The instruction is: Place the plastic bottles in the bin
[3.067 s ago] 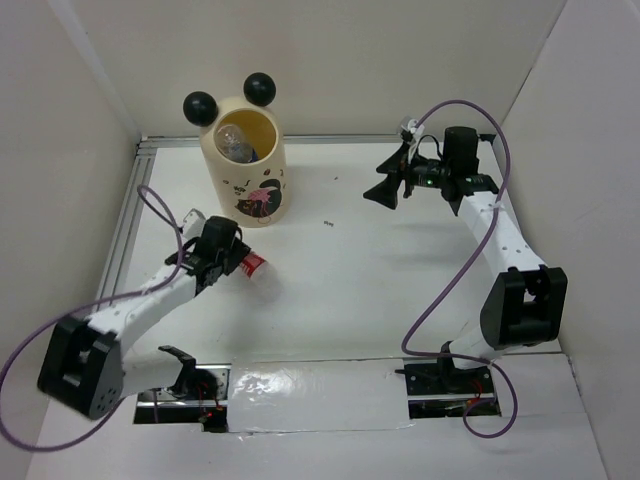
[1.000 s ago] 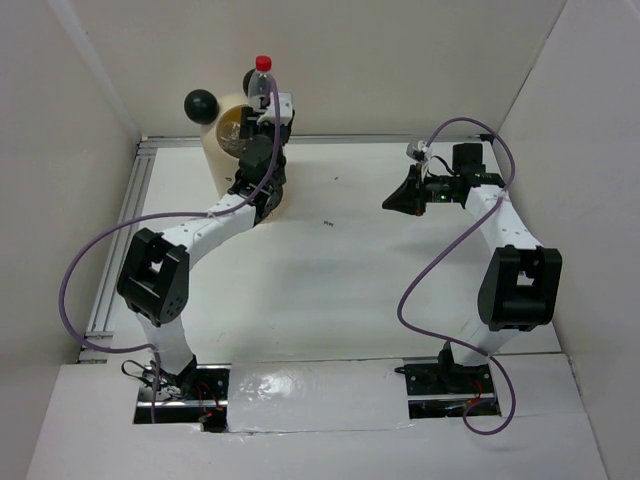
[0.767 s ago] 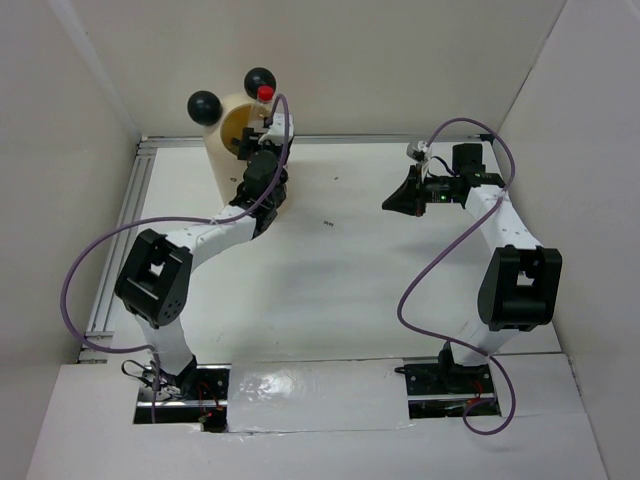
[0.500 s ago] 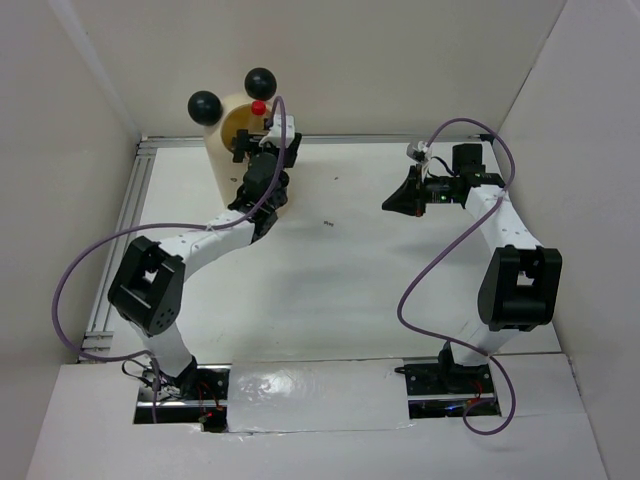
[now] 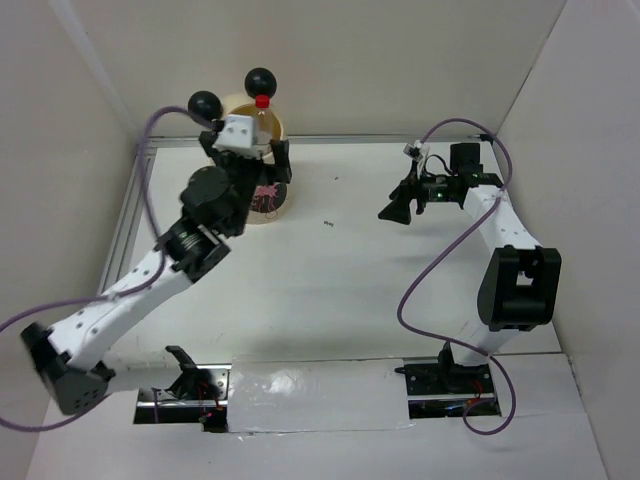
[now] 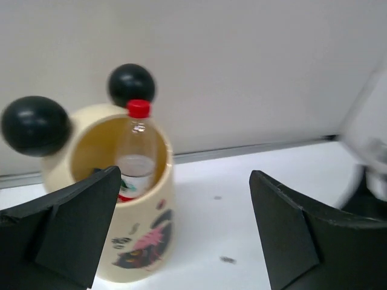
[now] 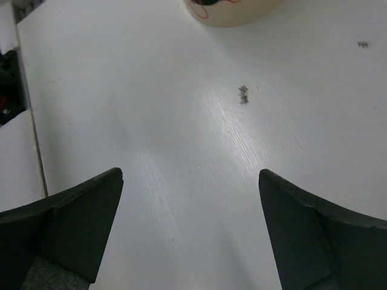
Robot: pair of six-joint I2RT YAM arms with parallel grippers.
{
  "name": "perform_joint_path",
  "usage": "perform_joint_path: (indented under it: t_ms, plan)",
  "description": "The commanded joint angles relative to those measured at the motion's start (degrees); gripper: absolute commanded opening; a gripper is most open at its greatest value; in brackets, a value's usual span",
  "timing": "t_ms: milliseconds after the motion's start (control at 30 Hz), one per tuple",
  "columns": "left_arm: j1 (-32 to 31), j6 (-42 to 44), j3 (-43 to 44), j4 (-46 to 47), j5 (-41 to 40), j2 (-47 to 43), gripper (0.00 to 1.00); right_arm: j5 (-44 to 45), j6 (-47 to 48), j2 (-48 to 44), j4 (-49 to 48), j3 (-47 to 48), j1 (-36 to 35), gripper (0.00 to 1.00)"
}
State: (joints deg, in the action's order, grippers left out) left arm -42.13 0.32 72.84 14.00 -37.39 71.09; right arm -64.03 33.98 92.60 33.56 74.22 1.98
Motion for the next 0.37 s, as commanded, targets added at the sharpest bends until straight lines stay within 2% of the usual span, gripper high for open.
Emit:
perform_joint_path:
  t_ms: [0, 33, 67, 100, 133, 267, 333]
  plan:
    - [0.9, -15.8, -6.3, -16.4, 17.6, -10.7, 1.0, 11.8, -11.5, -2.3, -4.7, -0.5, -0.8, 1.0]
    - [1.4, -19.5, -8.8, -18.5, 18.1, -12.9, 1.0, 16.4, -15.7, -3.7, -6.6, -2.0, -0.8, 1.0]
    - [1.4, -19.6, -11.3, -19.3, 18.1, -15.1, 1.0, 20.4, -15.8, -3.7, -8.8, -2.0, -0.8, 1.0]
    - [2.3, -22.6, -14.0, -19.3, 16.9, -17.5, 1.0, 25.0, -22.6, -6.1, -10.3, -4.6, -0.8, 1.0]
    - [2.3, -23.8, -19.2, -19.8, 16.4, -22.3, 1.0, 32.6, -24.1, -7.2, -11.0, -5.4, -1.9, 1.0]
    - [5.6, -26.9, -28.0, -20.8, 13.7, -31.9, 1.0, 41.6, -27.2, -13.1, -12.9, -11.3, -1.3, 1.0]
    - [8.1, -29.1, -30.5, -22.7, 12.7, -33.8, 1.0, 45.4, -29.4, -18.4, -15.3, -15.4, -1.3, 1.0]
